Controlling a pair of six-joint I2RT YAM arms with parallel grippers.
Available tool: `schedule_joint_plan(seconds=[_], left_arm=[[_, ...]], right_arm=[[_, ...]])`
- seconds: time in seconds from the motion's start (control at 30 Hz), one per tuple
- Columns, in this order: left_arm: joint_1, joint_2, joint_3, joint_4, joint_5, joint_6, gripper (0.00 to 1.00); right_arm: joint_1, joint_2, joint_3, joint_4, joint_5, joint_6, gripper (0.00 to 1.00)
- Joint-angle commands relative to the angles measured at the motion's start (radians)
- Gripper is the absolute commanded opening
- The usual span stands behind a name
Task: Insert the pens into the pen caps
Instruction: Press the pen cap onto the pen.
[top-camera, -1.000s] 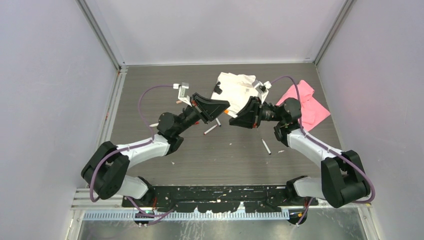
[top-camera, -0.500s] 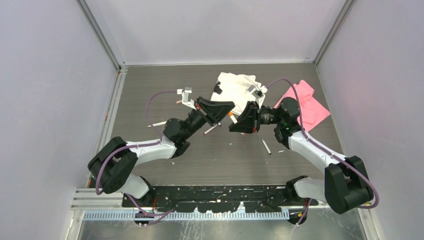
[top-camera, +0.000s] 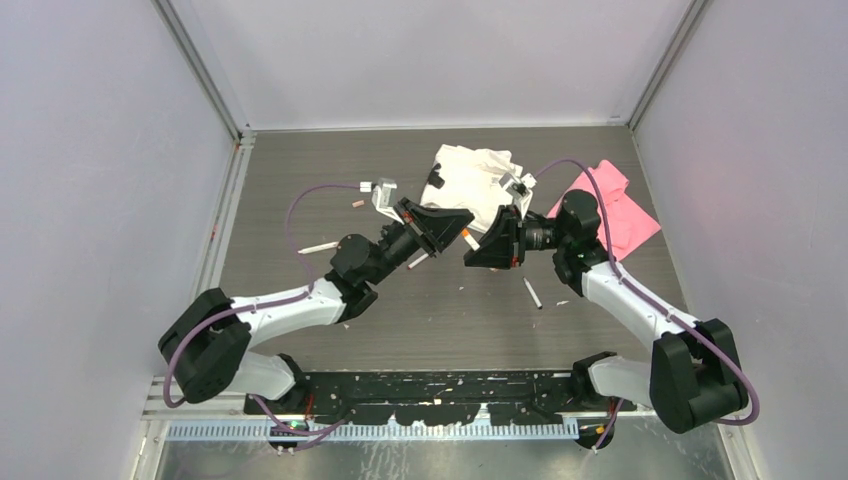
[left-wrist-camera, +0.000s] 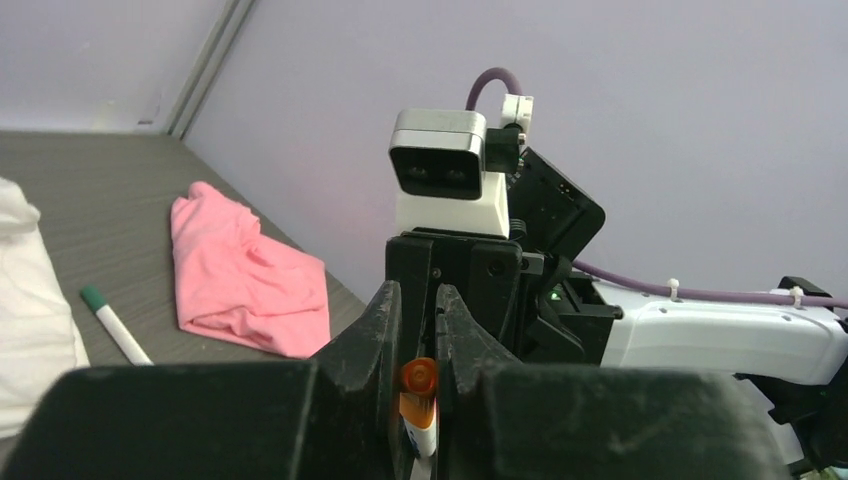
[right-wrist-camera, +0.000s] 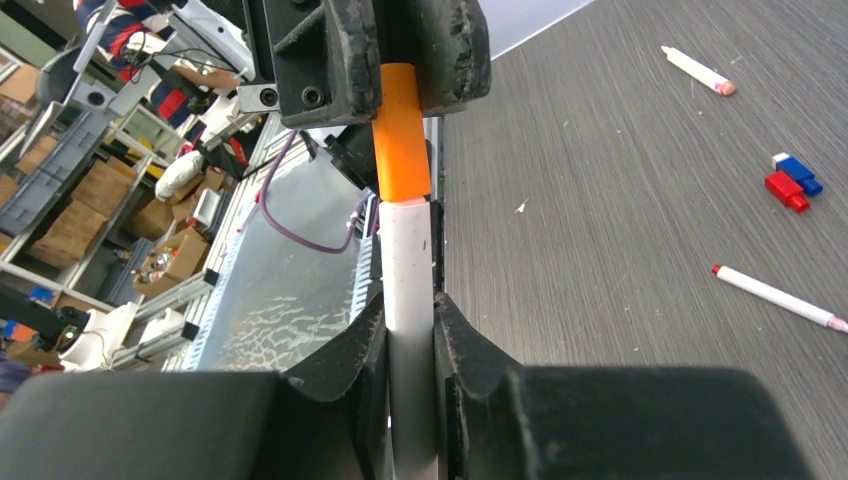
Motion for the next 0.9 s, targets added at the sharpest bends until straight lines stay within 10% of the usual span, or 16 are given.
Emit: schedule_joint_plan(seconds=[0.0,0.2,0.5,0.87], left_arm=[[-0.141,0.092,-0.046,-0.178,0.387,0.081,0.01],[-0.116,0.102,-0.025,-0.285,0.472,0.036,0.00],[-0.225,0.096,-0.134,-0.126,-0.161,-0.186,0.00],[-0.261,0.165,-0.231,0.168,-0.320,-0.220,0.01]], right_arm=[[0.005,-0.003,0.089,0.264,0.213,0.088,0.01],[0.001,-0.036,0.113,0.067,0.295,-0.068,0.01],[-0.011,-0.033,0.149,-0.121,0.443,-0.162,0.01],[-0.019,-0.034,0.181,-0.188,0.406,-0.209,0.01]])
